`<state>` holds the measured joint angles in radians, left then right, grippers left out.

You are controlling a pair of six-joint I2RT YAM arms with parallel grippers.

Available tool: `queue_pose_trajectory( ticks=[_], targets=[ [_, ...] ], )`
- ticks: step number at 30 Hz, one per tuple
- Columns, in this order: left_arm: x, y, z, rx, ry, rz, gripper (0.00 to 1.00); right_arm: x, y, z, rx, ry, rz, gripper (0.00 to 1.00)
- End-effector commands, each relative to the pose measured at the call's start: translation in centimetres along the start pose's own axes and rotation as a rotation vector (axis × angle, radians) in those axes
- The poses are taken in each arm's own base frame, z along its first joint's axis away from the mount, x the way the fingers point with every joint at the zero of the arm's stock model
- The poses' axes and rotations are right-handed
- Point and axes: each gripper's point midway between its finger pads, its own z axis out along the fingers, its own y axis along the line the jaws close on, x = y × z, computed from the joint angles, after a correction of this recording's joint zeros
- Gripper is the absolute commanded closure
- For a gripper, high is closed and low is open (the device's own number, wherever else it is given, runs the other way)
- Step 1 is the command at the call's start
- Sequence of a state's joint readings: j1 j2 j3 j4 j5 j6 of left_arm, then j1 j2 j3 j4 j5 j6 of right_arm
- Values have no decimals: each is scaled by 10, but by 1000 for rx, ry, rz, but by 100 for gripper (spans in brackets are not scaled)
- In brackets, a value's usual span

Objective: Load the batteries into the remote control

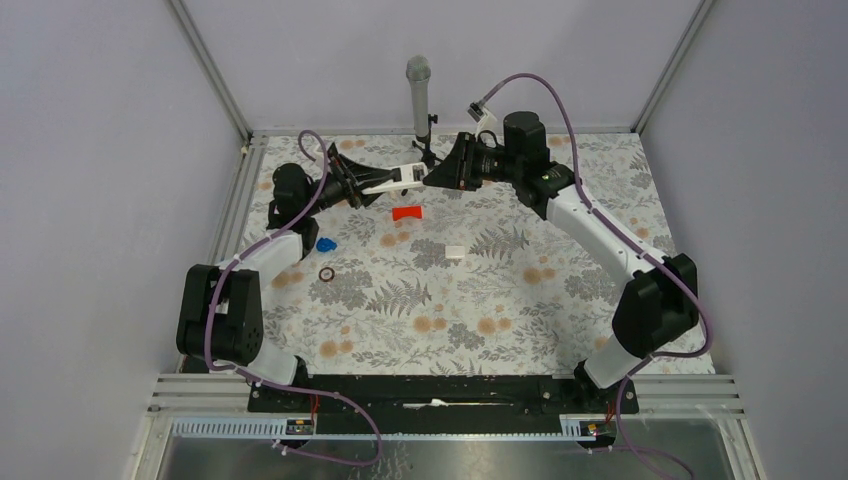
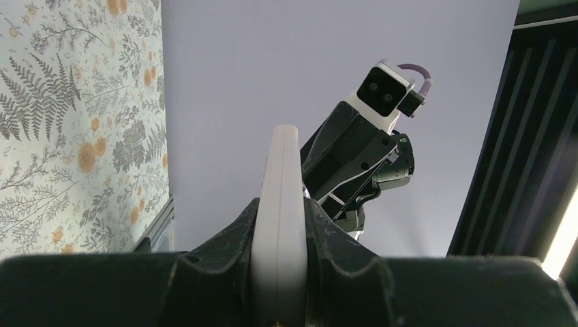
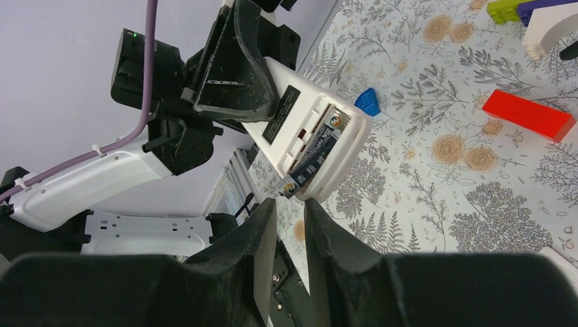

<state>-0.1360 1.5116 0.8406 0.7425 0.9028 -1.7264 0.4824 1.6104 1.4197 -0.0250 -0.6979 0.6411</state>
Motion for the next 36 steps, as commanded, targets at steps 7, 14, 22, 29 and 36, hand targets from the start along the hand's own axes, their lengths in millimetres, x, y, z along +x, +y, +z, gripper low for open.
queue_pose_trajectory(
  ticks=[7, 14, 22, 29, 36],
  targets=[
    [11, -36, 0, 73, 33, 109, 100, -7, -13, 10, 34, -11, 24, 73],
    [13, -40, 0, 83, 45, 130, 100, -6, -23, 14, 70, 0, 53, 66],
    [15, -44, 0, 98, 60, 140, 100, -7, -32, 19, 113, 14, 82, 66],
    [16, -46, 0, 104, 62, 142, 100, -5, -35, 20, 120, 26, 90, 68],
    [2, -21, 1, -31, 2, 169, 100, -3, -25, 12, 91, 23, 48, 64]
  ],
)
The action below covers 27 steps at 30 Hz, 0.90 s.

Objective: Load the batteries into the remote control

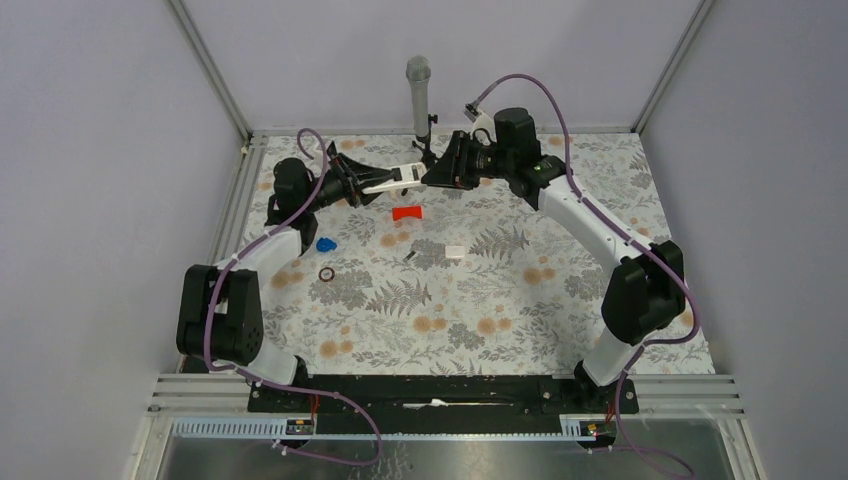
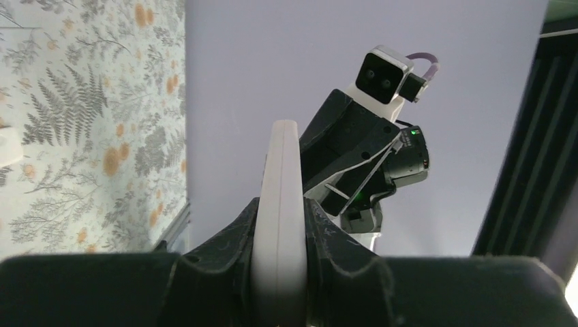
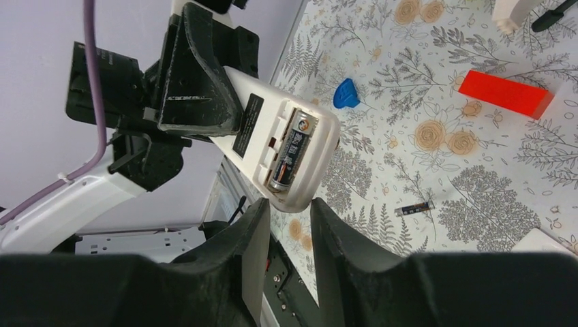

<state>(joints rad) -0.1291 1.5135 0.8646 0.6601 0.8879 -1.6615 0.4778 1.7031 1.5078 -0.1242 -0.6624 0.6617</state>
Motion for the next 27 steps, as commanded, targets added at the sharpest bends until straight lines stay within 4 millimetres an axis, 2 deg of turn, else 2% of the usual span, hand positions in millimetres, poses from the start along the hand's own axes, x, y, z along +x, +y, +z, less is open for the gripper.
queue_pose_trajectory(
  ticks=[1, 4, 7, 11, 16, 18, 19, 22, 27],
  targets=[
    [5, -18, -1, -43, 6, 203, 100, 1, 0, -5, 7, -12, -51, 62],
    [-11, 13, -10, -226, -52, 289, 100, 11, -8, -10, 27, -7, -80, 54],
    [-30, 45, -28, -433, -126, 368, 100, 27, -18, -12, 54, 5, -102, 47],
    [-49, 76, -60, -653, -225, 419, 100, 58, -34, -1, 140, 39, -224, 34],
    [-66, 92, -95, -777, -340, 417, 100, 109, -65, 30, 323, 171, -335, 29],
    [-72, 92, -110, -832, -397, 434, 100, 119, -82, 44, 419, 208, -264, 30],
    [-79, 93, -126, -890, -456, 446, 100, 127, -103, 54, 540, 235, -195, 31],
    [-82, 92, -136, -914, -485, 449, 100, 137, -133, 59, 705, 284, -130, 33],
    [-80, 95, -140, -919, -487, 463, 100, 165, -147, 83, 782, 351, -51, 38]
  ],
)
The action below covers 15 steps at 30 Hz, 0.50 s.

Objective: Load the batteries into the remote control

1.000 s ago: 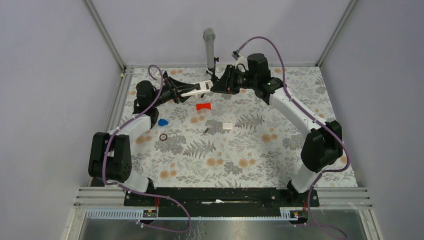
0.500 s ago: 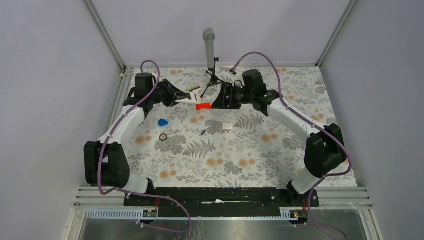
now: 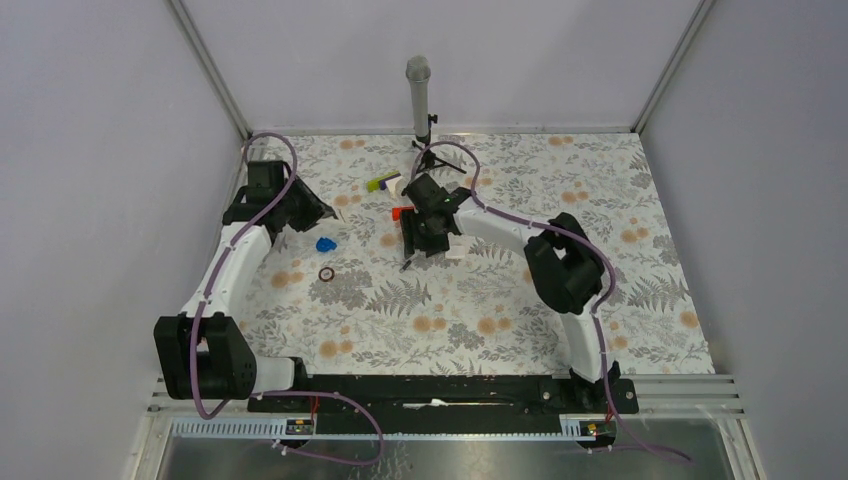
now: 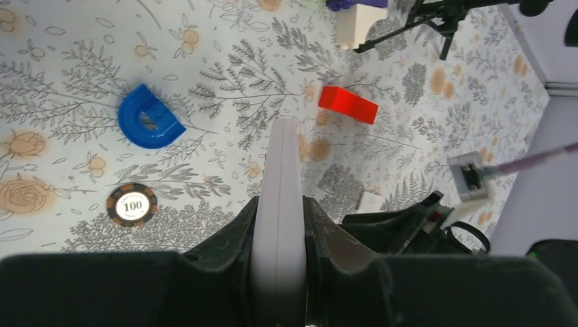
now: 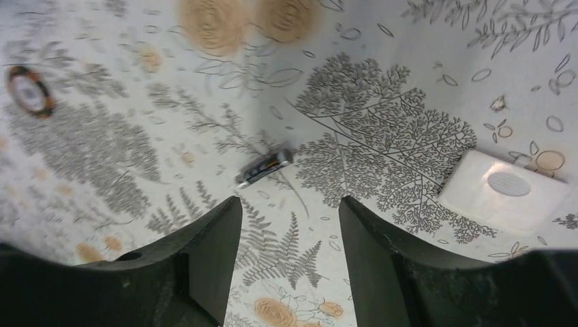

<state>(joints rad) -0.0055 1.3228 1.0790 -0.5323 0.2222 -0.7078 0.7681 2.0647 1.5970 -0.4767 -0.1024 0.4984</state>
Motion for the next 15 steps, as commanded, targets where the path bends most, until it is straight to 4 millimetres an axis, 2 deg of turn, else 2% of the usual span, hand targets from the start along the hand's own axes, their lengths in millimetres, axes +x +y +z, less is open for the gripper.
queue_pose_trajectory(
  ticks=[1, 10, 15],
  targets=[
    [-6, 9, -7, -28, -59, 41, 100, 16, 0, 9, 135, 63, 70, 39],
    [11, 18, -4, -13, -22, 61, 100, 21, -3, 29, 216, 62, 107, 38],
    [6, 24, -5, -26, -27, 45, 100, 21, -6, 38, 262, 46, 121, 37]
  ],
)
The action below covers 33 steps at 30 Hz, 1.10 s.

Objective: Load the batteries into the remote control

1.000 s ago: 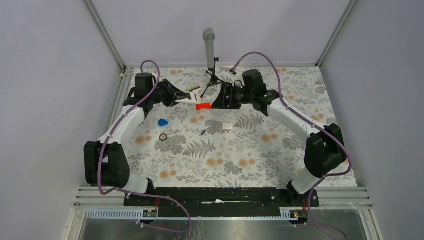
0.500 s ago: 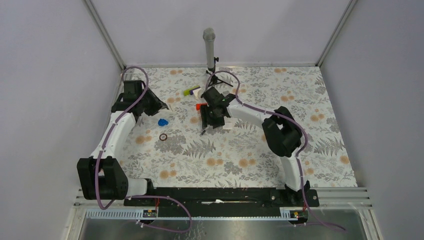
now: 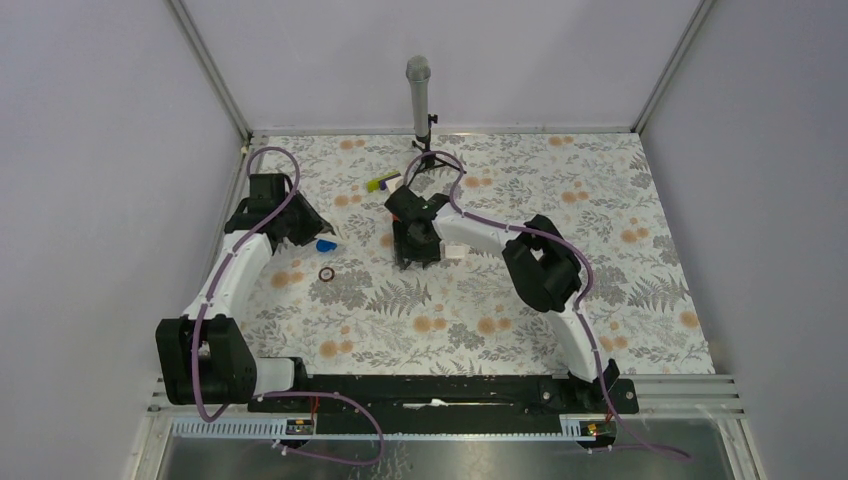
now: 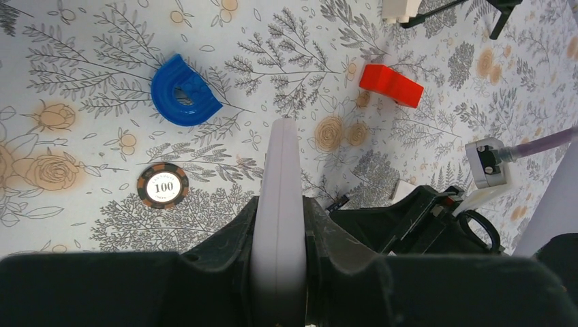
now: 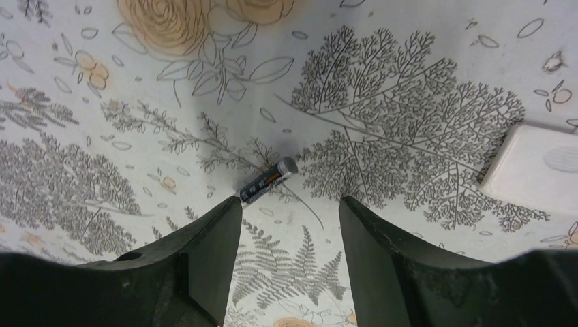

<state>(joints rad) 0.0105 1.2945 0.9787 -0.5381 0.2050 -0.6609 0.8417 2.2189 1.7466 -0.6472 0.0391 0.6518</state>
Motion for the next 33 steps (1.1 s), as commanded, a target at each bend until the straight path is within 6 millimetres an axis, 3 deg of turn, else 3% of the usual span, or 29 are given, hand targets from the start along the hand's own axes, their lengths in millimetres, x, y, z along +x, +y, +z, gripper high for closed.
queue_pose_trajectory(
  ticks=[1, 7, 9, 16, 25, 30, 33],
  targets=[
    [-16, -9, -12, 41, -66, 25, 100, -10, -3, 8, 80, -40, 34, 37],
    [-14, -12, -18, 59, -72, 16, 100, -13, -4, 23, 164, -59, -11, 38],
    [-13, -11, -19, 63, -84, 20, 100, -9, -4, 29, 178, -54, -31, 44],
    [-14, -14, -33, 87, -123, 31, 100, 17, -11, 25, 213, 2, -155, 53],
    [-7, -12, -33, 122, -133, 54, 100, 42, -41, 27, 258, 23, -239, 61],
    [-3, -16, -34, 152, -119, 79, 100, 45, -44, 39, 244, 7, -277, 52],
    [4, -23, -33, 200, -81, 73, 100, 47, -44, 43, 215, -8, -282, 62]
  ],
)
